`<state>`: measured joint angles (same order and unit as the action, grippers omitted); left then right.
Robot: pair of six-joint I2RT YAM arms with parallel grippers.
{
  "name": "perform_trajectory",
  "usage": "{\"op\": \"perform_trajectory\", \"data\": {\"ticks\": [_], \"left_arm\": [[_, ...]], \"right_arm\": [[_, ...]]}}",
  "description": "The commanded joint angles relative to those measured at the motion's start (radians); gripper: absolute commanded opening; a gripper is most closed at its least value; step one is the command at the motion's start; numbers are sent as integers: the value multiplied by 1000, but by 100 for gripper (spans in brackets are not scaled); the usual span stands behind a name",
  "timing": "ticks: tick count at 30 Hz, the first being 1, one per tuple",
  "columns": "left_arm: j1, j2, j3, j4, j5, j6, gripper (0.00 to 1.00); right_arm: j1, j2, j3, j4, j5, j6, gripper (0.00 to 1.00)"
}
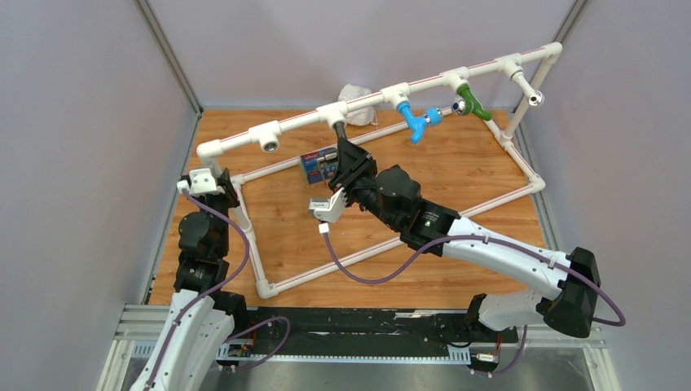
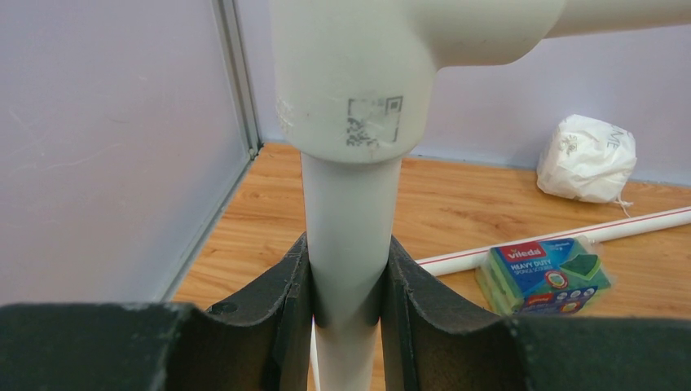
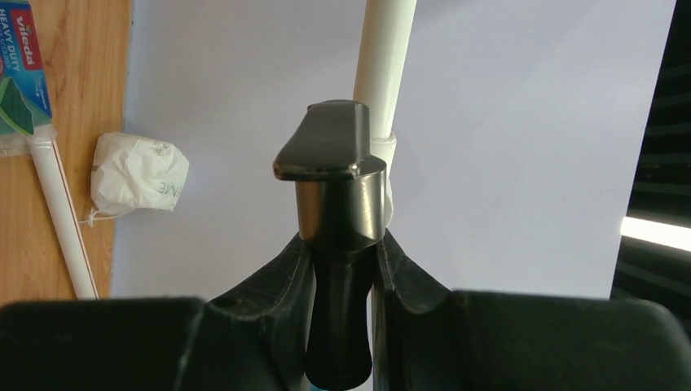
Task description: Install the water faucets
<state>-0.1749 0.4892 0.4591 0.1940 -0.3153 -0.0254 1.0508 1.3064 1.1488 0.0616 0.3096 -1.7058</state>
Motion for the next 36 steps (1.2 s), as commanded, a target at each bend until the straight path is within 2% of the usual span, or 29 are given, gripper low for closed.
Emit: {"op": "perform_trajectory", "data": {"ticks": [1,18,36], "left_arm": [[0,-12,24,-38,4,7,0],[0,-17,24,-39,4,4,0],[0,-23,24,-44,10,-2,0]], "right_arm": [[-97,-4,34,21,39,135,0],[-155,-19,40,79,-72,287,0],[-195,8,-41,248,-38,681,0]]}}
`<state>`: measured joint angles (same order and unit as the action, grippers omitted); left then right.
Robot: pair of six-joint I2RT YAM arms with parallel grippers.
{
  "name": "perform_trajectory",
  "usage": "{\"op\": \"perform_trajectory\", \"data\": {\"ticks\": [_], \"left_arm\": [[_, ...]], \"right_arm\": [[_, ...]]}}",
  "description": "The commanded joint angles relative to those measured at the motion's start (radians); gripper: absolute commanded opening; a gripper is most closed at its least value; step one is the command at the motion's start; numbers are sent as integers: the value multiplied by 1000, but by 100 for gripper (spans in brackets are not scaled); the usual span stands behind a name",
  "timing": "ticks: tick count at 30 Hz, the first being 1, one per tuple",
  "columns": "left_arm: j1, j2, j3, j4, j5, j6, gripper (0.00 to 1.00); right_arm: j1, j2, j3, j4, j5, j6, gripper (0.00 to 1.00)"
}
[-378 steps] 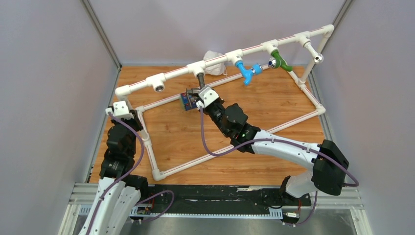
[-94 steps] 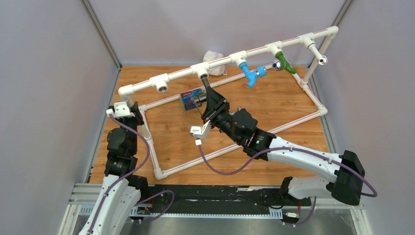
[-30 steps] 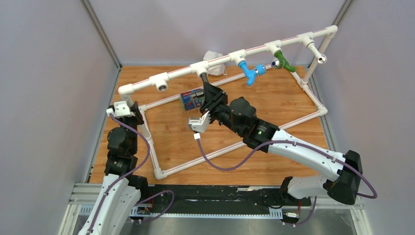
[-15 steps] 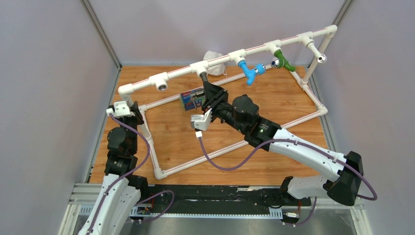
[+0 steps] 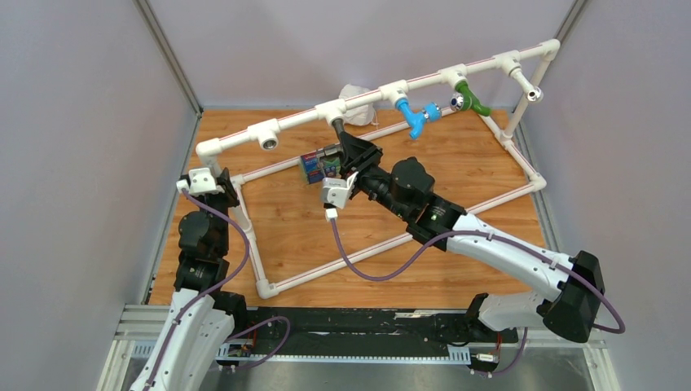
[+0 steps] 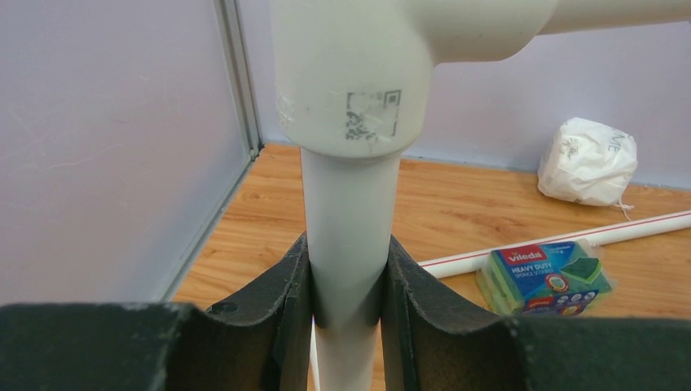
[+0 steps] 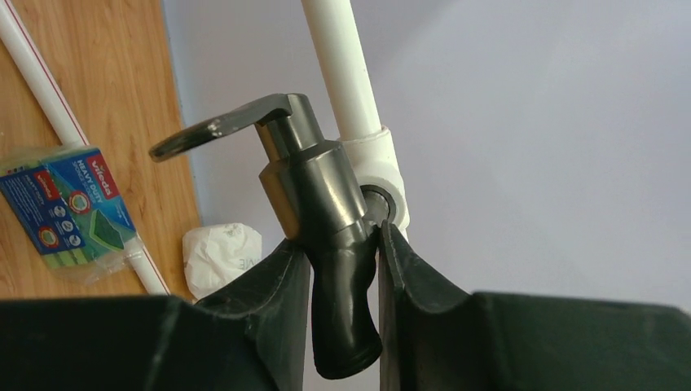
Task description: Install the water faucets
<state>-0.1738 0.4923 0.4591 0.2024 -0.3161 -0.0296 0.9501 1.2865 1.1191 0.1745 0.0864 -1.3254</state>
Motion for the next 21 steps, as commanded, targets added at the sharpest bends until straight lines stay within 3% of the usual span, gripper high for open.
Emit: {"op": "perform_trajectory", "data": {"ticks": [1,13,21], "left_arm": [[-1,-24,24,-51,11,3,0],[-1,-32,23,-55,8,2,0],[-3,-40,21,-60,3,0,0]], "right_arm": [[-96,28,-19,152,188,324,0],[-122,7,-93,309,170,719,0],[-126,-9,-130,335,132,721,0]]}}
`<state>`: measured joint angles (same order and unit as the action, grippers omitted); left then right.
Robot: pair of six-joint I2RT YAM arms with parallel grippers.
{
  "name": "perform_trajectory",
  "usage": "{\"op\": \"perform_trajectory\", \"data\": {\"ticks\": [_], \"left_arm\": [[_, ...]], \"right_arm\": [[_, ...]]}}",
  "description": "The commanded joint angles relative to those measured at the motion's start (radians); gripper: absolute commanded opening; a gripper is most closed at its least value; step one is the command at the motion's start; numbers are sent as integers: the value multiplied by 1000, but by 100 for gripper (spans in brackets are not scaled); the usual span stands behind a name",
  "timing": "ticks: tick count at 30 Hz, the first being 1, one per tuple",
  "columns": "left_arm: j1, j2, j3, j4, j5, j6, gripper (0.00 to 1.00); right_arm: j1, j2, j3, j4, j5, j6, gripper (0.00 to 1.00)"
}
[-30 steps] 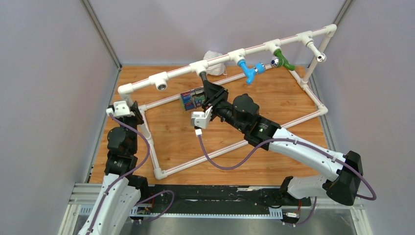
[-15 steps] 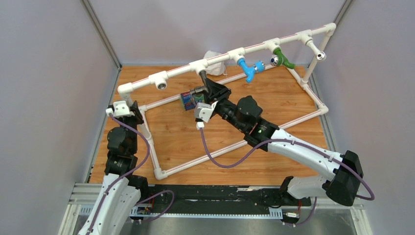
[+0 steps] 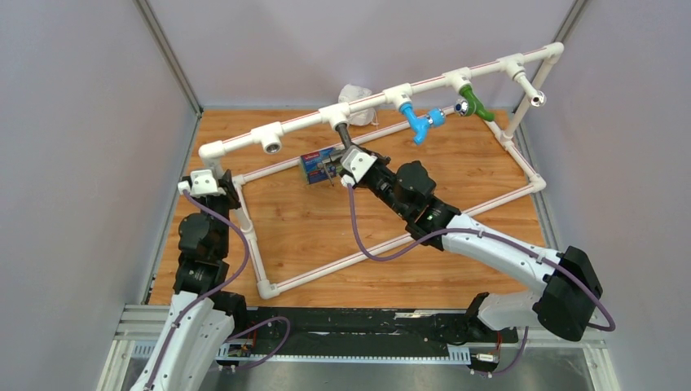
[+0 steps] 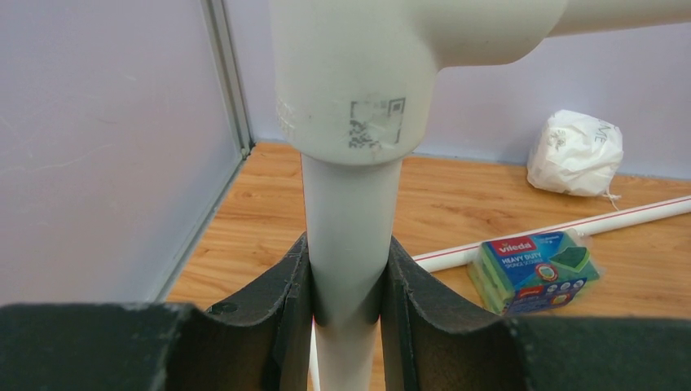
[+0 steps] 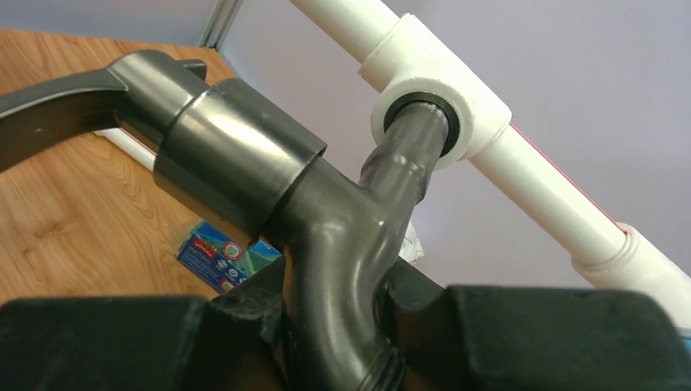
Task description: Install the water faucets
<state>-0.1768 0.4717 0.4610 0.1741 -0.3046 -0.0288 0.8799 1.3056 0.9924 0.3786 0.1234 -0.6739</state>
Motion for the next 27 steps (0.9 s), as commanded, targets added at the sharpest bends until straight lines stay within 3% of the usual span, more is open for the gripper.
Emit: {"op": "perform_trajectory", "data": {"ticks": [1,4,11,22,27], "left_arm": [[2,-19,21,-31,-8,1,0],[0,-19,19,-30,-10,0,0],[0,-19,21,-33,-11,-2,0],[2,-18,21,-36,-10,-2,0],[2,-15,21,-36,-10,-3,0]], "right_arm": [[-56,-35,-14,135,85,68,1],[-56,-63,-31,129,55,57,21],[-56,-115,-77,148,-4,13,52],[-44,-193,-147,181,-156,-206,71],[30,-195,-126,50,-65,-484,71]]}}
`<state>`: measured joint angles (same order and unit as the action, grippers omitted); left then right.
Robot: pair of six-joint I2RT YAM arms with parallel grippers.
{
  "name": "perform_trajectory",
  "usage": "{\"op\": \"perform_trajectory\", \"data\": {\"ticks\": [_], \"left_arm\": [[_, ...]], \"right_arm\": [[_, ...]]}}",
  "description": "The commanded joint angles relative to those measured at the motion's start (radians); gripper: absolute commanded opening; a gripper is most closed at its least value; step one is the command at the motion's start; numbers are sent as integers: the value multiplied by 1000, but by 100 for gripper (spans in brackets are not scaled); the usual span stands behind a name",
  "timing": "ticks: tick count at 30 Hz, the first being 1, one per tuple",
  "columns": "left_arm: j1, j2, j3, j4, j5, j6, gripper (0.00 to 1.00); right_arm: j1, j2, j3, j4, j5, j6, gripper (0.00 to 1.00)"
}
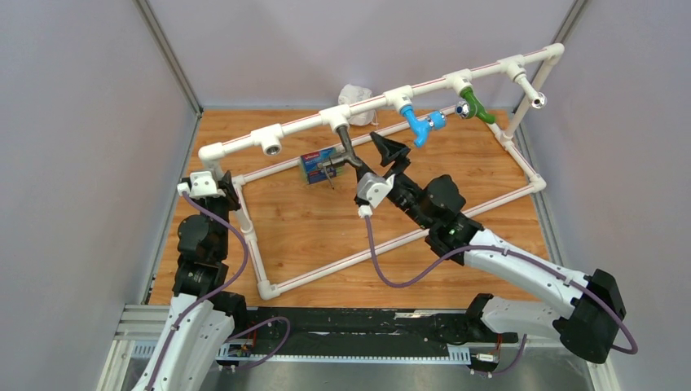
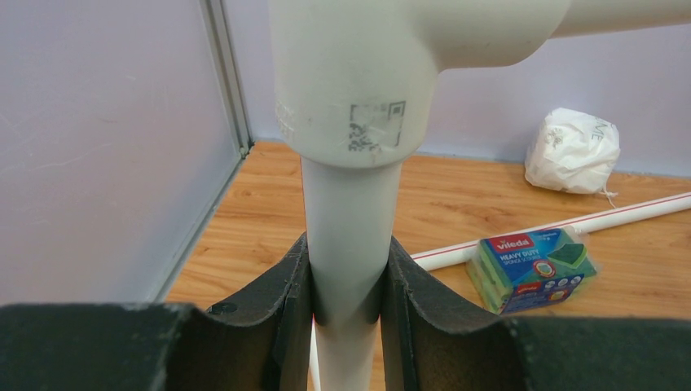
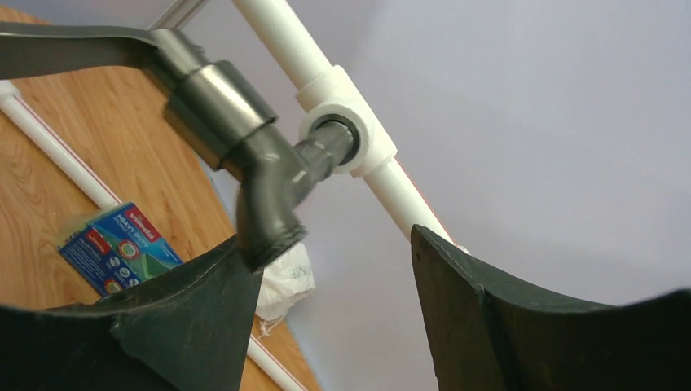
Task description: Install the water faucets
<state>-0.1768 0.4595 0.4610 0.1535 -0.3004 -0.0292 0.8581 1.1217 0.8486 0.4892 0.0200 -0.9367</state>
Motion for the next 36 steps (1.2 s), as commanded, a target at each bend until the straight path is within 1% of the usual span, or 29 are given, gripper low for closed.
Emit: {"op": "perform_trajectory", "data": {"ticks": [1,6,11,14,21,28,36], "left_arm": [[2,-2,21,-14,-13,-3,0],[0,-2,21,-15,-11,-5,0],[0,-2,21,-15,-9,-8,0],[0,-2,21,-17,-8,-8,0],[2,-4,21,-14,-6,-8,0],[2,-5,21,-17,-6,-8,0],[2,-10,19,-22,-8,-8,0]], "right_arm": [[65,-5,23,-75,66,-270,71],[133,24,36,-95,191,-433,70],[182,44,35,-64,287,-559,70],[199,49,46,-64,314,-596,70],[225,53,87,-66,342,-654,70],[249,53,102,-100,324,-705,70],[251,92,141,-130,325,-778,63]]}}
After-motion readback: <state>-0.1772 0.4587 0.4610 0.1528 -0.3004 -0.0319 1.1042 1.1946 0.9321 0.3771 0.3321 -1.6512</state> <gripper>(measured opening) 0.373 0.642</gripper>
